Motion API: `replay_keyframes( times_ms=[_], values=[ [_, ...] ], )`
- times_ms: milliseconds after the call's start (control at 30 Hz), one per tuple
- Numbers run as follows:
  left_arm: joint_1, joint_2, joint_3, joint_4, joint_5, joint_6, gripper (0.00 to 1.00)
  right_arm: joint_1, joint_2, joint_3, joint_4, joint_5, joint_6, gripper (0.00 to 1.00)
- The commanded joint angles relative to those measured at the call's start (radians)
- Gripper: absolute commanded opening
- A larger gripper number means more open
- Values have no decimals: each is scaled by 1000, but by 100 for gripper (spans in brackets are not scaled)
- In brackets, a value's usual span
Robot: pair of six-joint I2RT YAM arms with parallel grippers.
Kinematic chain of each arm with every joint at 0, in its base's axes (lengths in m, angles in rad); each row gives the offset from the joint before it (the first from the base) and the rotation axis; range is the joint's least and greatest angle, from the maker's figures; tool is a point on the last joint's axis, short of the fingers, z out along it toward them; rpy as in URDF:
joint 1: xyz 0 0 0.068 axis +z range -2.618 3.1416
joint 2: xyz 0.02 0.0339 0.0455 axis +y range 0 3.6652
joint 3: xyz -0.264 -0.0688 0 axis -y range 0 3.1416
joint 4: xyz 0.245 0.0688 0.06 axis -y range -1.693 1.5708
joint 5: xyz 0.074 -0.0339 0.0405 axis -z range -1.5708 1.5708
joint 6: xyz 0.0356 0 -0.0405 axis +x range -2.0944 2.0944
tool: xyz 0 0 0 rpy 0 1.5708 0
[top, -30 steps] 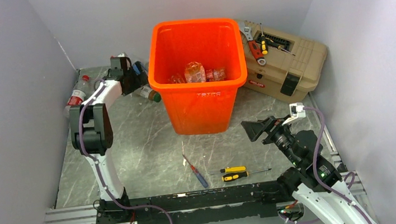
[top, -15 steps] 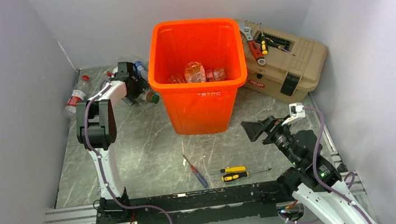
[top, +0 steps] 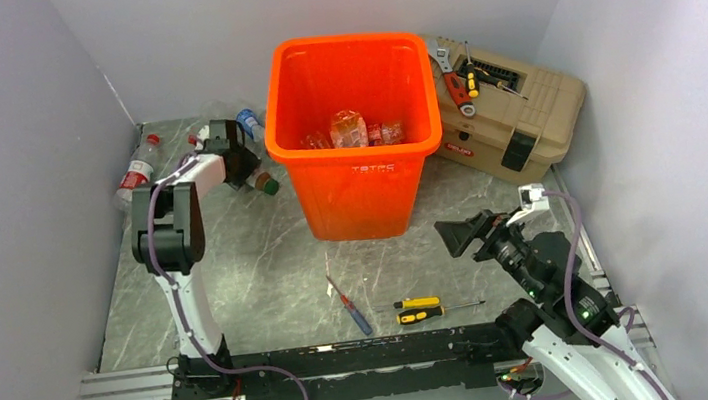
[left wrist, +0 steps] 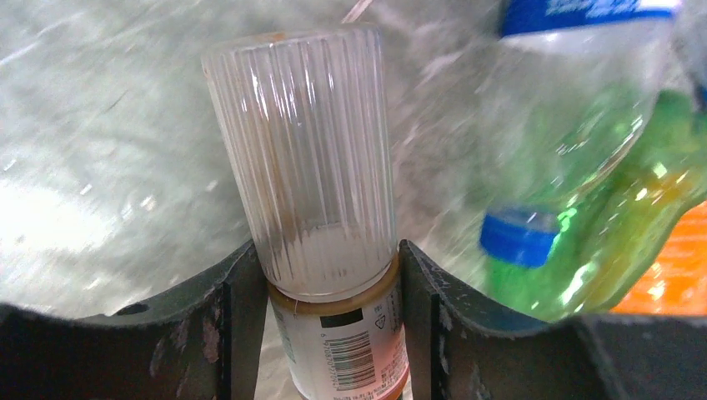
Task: Put the plastic bottles in the bin
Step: Pick up the plastic bottle at the center of the board, then place the plastic bottle in the trash bin.
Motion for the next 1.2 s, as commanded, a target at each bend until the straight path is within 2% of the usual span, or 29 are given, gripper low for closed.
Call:
replay_keyframes(
  times_ms=[0, 200, 367, 433, 533, 700, 767, 833, 1000, 1100, 1167],
  values=[
    [22, -193, -135, 29, 6, 46, 36, 0, -17, 133, -72, -27, -82, 99],
    [30, -607, -294, 37, -4, 159, 31, 1, 28, 290, -124, -160, -186, 99],
    [25, -906, -256, -6, 111, 336, 31, 1, 173, 497, -118, -364, -243, 99],
    [24, -1007, -216, 10, 250, 422, 28, 1, 247, 568, -83, -468, -225, 99],
    [23, -1138, -222, 134, 514, 510, 27, 1, 335, 647, 8, -593, -173, 100],
    [21, -1362, -400, 550, 832, 530, 26, 1, 473, 704, 232, -757, 15, 100],
    [21, -1414, -467, 674, 889, 527, 25, 1, 525, 703, 337, -808, 108, 99],
    [18, -1430, -492, 725, 914, 525, 22, 1, 582, 702, 429, -832, 180, 99],
    [5, -1423, -542, 945, 1073, 511, 18, 4, 739, 779, 500, -884, 307, 98],
    [-6, -1395, -457, 780, 1159, 629, 14, 31, 808, 838, 534, -878, 341, 97],
    [-26, -1356, -383, 642, 1182, 663, 11, 93, 845, 934, 481, -815, 251, 97]
  ],
)
